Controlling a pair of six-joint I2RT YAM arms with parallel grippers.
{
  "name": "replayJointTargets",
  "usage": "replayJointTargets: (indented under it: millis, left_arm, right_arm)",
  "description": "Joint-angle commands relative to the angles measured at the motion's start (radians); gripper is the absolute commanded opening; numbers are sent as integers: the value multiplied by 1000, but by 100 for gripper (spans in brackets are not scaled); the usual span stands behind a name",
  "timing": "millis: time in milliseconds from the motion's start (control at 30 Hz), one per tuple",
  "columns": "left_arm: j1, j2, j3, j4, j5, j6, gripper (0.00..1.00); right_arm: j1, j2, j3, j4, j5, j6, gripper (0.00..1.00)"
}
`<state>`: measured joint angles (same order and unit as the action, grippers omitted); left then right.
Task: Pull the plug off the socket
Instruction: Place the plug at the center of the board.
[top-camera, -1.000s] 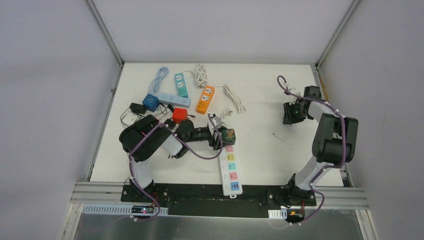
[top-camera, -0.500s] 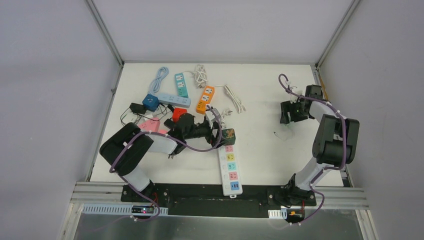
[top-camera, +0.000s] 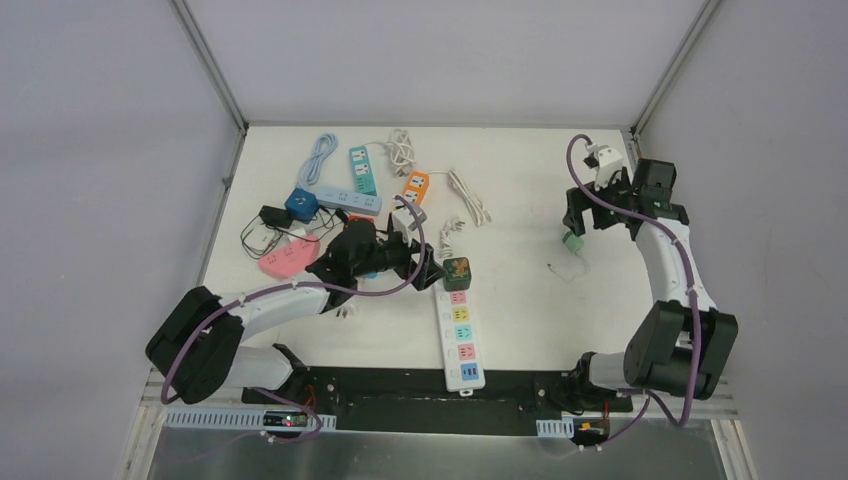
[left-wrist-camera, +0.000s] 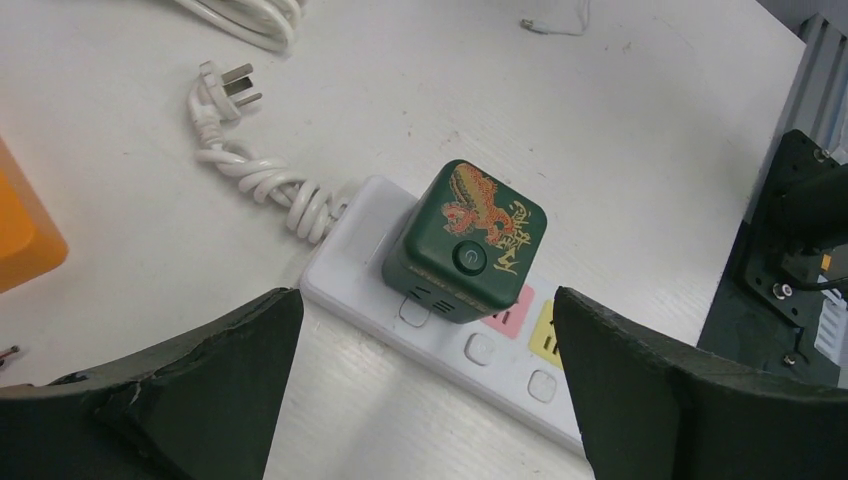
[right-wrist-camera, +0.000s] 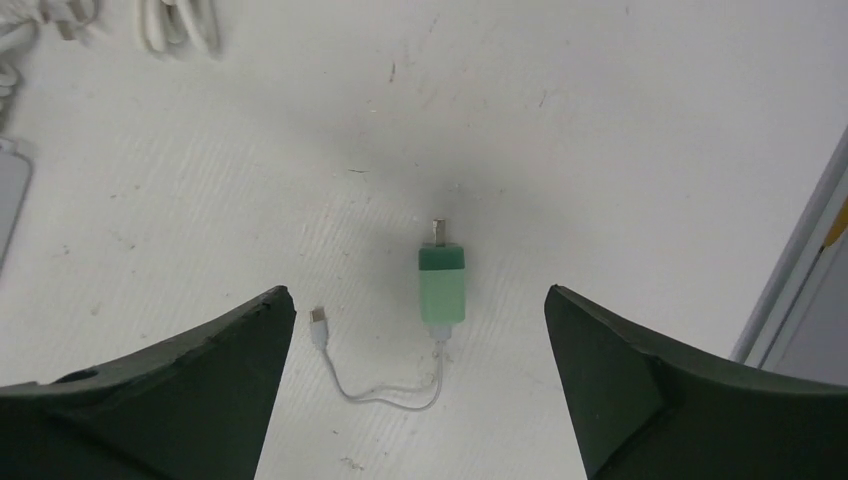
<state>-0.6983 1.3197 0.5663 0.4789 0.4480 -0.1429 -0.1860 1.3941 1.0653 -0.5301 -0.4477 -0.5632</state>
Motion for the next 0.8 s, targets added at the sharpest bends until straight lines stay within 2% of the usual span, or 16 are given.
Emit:
replayJointTargets:
  millis: [0, 133, 233, 300, 400, 600, 767]
  left_arm:
    - [10, -113, 16, -116, -87, -52, 99]
    - [10, -198, -2, -181, -138, -101, 99]
    - [10, -253, -9, -236, -180, -136, 99]
    - [10, -277, -18, -262, -223, -158, 99]
    - [10, -300, -28, -312, -256, -186, 99]
    - [10, -328, -51, -383, -213, -227, 99]
    - [10, -339, -84, -405, -190, -283, 98]
  right_arm:
    - [-4, -139, 15, -39, -129, -40, 100]
    - [-5, -195, 59, -128, -241, 0, 100]
    - [7, -183, 109, -288, -476, -116, 100]
    - [56, -169, 132, -367, -550, -185, 100]
    - [162, -187, 119, -403, -542, -277, 100]
    - [386, -166, 102, -501, -523, -492, 100]
    - [524, -106, 88, -489, -446, -524, 100]
